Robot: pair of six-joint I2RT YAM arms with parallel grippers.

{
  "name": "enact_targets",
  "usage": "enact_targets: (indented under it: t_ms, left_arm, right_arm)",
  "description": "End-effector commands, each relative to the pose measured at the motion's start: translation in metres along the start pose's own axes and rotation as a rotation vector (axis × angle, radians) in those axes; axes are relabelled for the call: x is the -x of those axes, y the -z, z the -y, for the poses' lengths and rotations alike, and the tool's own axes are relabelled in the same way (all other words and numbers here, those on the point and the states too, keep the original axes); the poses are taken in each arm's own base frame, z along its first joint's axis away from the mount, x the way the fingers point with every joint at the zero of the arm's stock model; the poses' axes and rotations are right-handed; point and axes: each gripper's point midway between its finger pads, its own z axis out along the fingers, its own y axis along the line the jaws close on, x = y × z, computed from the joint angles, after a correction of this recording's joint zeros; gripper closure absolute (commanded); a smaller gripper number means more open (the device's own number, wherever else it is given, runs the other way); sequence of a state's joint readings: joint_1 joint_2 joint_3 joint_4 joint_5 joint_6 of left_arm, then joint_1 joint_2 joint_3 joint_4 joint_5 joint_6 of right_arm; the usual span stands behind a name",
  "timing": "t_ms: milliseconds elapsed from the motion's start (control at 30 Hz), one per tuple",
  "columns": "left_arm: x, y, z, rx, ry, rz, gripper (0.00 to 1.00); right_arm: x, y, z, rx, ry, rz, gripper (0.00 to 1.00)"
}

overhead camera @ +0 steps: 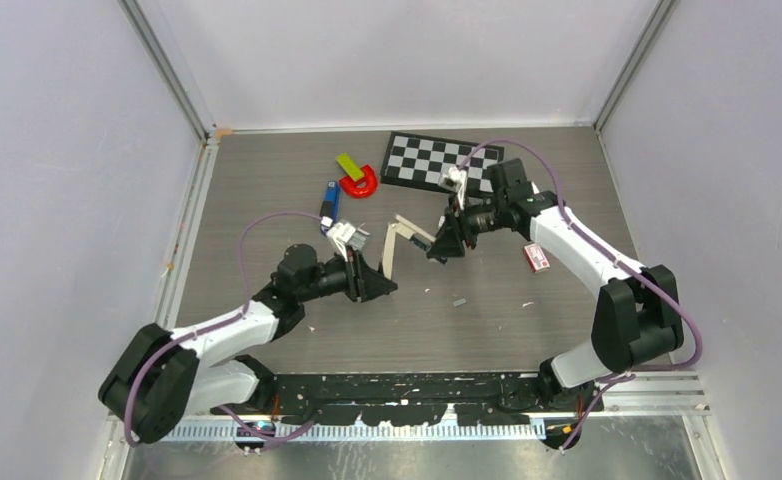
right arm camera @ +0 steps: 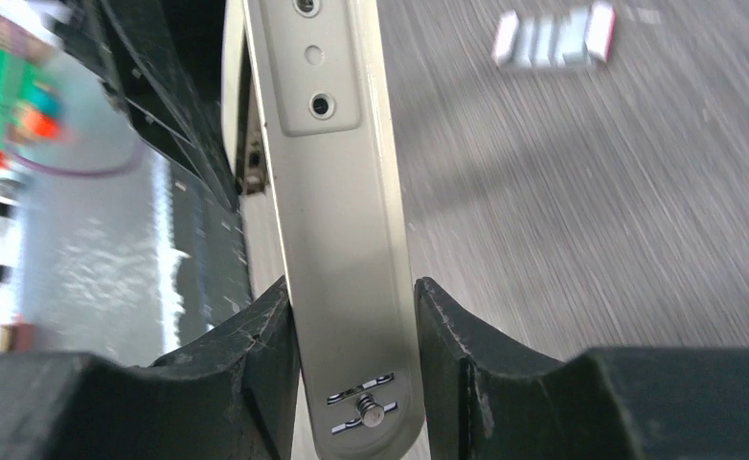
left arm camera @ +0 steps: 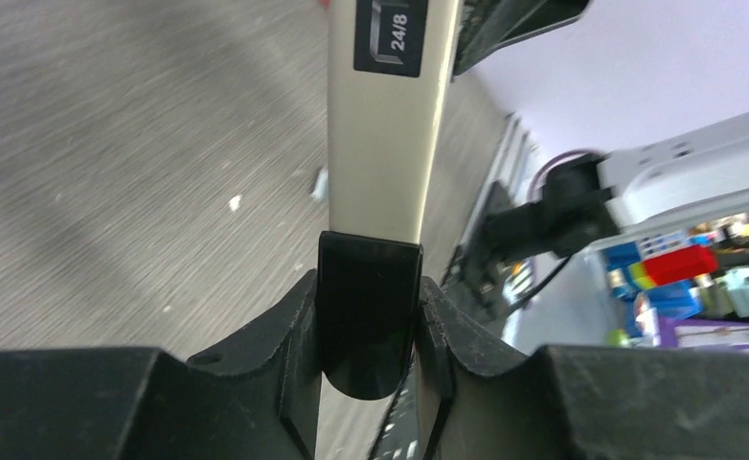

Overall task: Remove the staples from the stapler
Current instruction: Unload the staple at the center of the board.

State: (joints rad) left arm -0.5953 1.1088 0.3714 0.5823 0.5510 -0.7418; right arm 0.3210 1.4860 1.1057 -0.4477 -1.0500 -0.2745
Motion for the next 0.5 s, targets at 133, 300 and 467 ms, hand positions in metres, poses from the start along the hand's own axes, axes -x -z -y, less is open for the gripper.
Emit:
enact_targets:
  t_ms: [133, 300, 467]
  left_arm:
    - [-0.027, -0.002, -0.090, 0.298, -0.197, -0.089, 1.00]
    - [-0.038, 0.012, -0.103, 0.361, -0.231, -0.108, 1.00]
    - [-0.033, 0.015, -0.091, 0.324, -0.203, -0.060, 1.00]
  right_arm:
    - [-0.094, 0.021, 0.070, -0.431, 0.160, -0.441, 0.99]
    - [-0.103, 0.022, 0.082, -0.476, 0.189, -0.488, 0.99]
    - [-0.096, 0.010, 0.061, -0.370, 0.122, -0.438, 0.99]
